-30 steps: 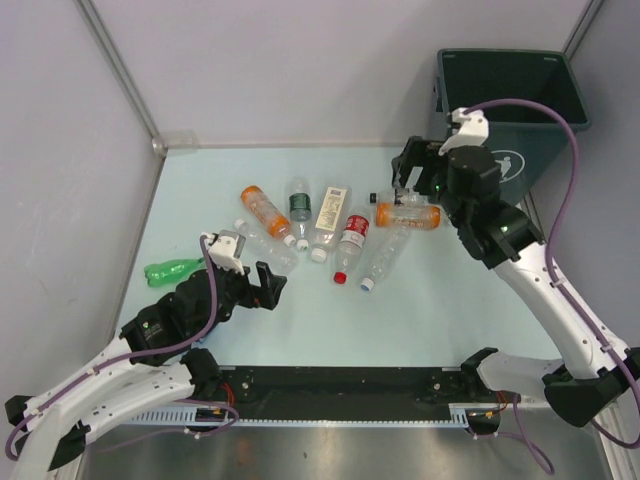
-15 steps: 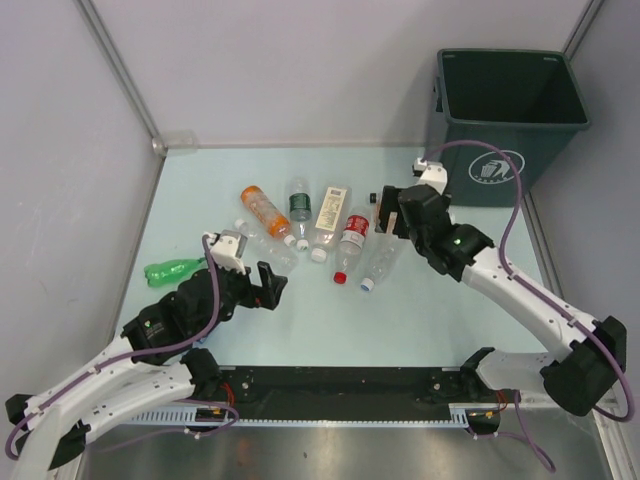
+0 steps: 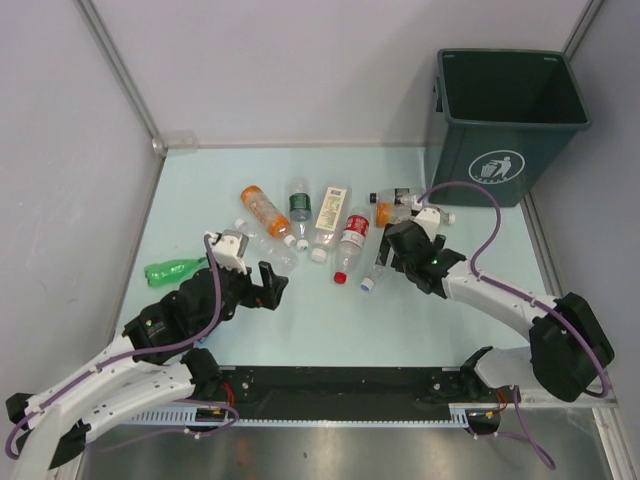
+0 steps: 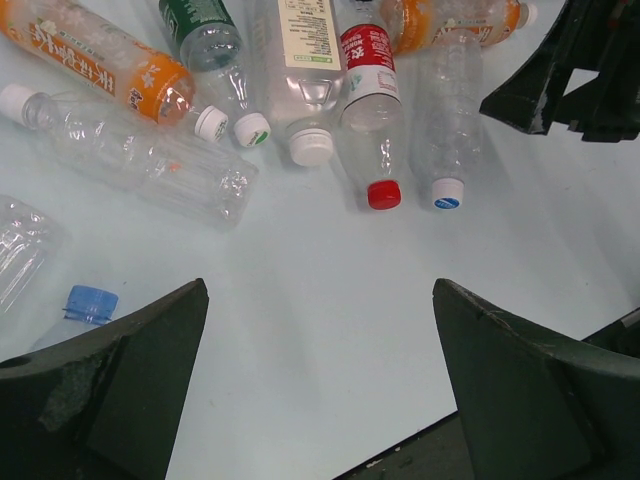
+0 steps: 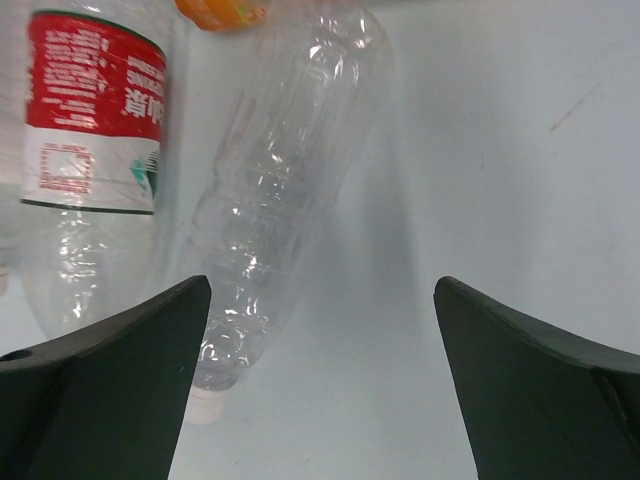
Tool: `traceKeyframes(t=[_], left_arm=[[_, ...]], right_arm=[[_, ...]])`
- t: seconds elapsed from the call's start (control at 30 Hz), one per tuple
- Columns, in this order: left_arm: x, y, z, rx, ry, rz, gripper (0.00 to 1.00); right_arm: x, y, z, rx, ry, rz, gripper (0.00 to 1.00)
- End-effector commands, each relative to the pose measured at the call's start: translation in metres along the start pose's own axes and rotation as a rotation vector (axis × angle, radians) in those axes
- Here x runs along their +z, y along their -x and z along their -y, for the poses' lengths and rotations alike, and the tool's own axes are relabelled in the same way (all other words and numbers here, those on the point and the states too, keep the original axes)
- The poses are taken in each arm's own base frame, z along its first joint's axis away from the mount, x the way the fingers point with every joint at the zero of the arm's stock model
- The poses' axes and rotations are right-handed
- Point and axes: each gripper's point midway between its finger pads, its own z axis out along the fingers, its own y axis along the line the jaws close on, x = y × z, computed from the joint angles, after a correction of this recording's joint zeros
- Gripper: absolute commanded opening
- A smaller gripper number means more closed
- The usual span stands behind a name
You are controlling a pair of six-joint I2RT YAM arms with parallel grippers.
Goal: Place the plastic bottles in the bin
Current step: Pick up the plastic bottle at the center of the board.
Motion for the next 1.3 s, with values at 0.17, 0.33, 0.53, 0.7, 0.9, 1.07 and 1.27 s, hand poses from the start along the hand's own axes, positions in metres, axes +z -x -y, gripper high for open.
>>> traceKeyframes(t=[0.17,0.33,0.53,0.7,0.9,1.07,1.27], left_arm=[[0.001,0.007,0.007,-0.029,-0.027,0.024,1.00],[0.001,0.007,0.007,-0.024,-0.028,0.025,1.00],[0.003,0.005,0.007,-0.013,-0.021,0.012,1.00],[0.004,0.003,0.009,-0.019,-0.033,0.008,1.00],[0.005,0.004,0.010,-0.022,-0.037,0.008,1.00],[0.004,0.003,0.010,-0.028,-0.039,0.009,1.00],[0.005,0.004,0.011,-0.029,-0.043,0.010,1.00]], right_arm=[[0.022,0.008,-0.016,0.140,0.044,0.068,1.00],[0.037,0.015,-0.025,0.194,0.088,0.075,1.00],[0.060,0.007,-0.025,0.225,0.075,0.056,1.00],[0.079,-0.013,-0.025,0.218,0.052,0.014,0.97],[0.083,-0.030,-0.026,0.189,0.040,-0.016,0.91],[0.080,-0.038,-0.024,0.156,0.013,-0.025,0.70],[0.067,-0.034,-0.032,0.126,0.037,-0.008,0.48]])
